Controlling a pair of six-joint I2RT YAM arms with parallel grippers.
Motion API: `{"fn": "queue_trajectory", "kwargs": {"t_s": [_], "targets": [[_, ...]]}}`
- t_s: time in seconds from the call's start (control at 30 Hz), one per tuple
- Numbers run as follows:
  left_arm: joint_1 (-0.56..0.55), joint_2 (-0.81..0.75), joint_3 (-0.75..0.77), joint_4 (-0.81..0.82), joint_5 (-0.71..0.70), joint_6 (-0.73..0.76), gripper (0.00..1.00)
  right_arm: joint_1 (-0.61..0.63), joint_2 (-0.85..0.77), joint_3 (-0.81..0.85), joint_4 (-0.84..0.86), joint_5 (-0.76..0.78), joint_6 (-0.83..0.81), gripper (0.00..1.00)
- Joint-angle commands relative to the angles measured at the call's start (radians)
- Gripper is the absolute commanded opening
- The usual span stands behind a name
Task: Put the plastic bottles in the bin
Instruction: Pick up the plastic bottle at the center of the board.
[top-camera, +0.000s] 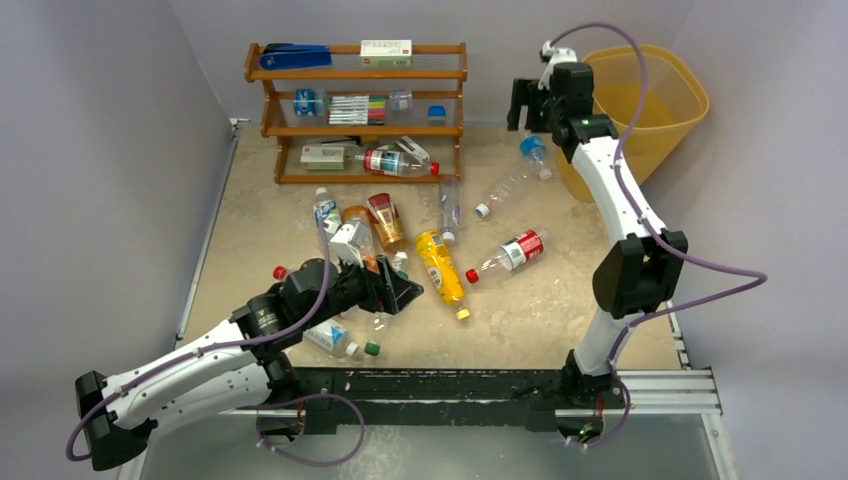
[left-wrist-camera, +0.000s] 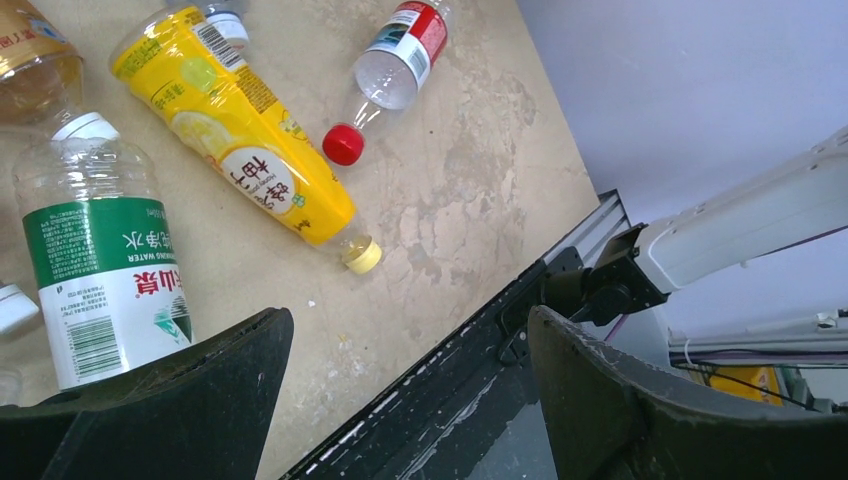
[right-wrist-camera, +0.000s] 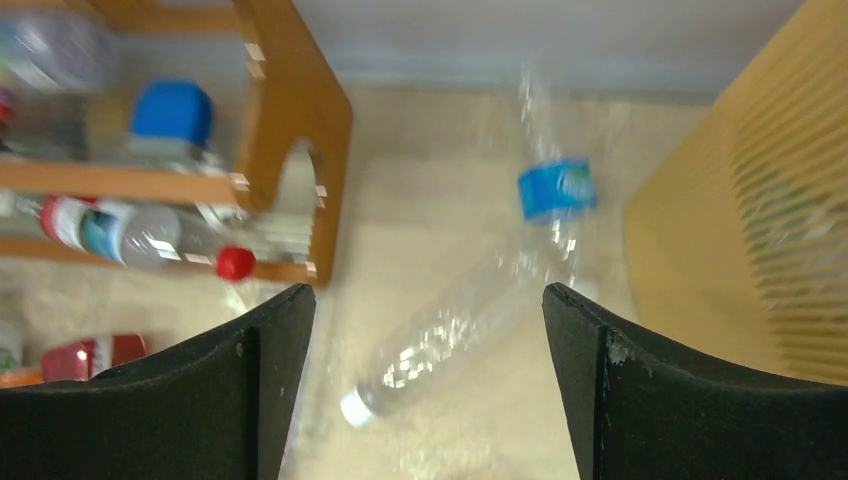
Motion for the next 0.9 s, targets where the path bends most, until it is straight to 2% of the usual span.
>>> {"fn": "queue_trajectory", "kwargs": {"t_s": [0.0, 0.17, 0.3, 0.87], "targets": [[0.002, 0.020, 0.050, 0.037, -0.014, 0.024, 0.87, 0.024, -0.066, -0.107, -0.023, 0.027, 0.101, 0.86], [0.003, 0.014, 0.032, 0.036, -0.024, 0.025, 0.87, 0.047, -0.099, -0.338, 0.085, 0.052, 0.260, 0.88], [0.002, 0.013, 0.027, 0.033, -0.022, 0.026, 0.88, 0.055, -0.062, -0.409, 0.136, 0.068, 0.352, 0.91], [0.002, -0.001, 0.004, 0.024, -0.021, 0.023, 0.88, 0.057, 0.175, -0.354, 0.161, 0.113, 0.497, 0.97]]}}
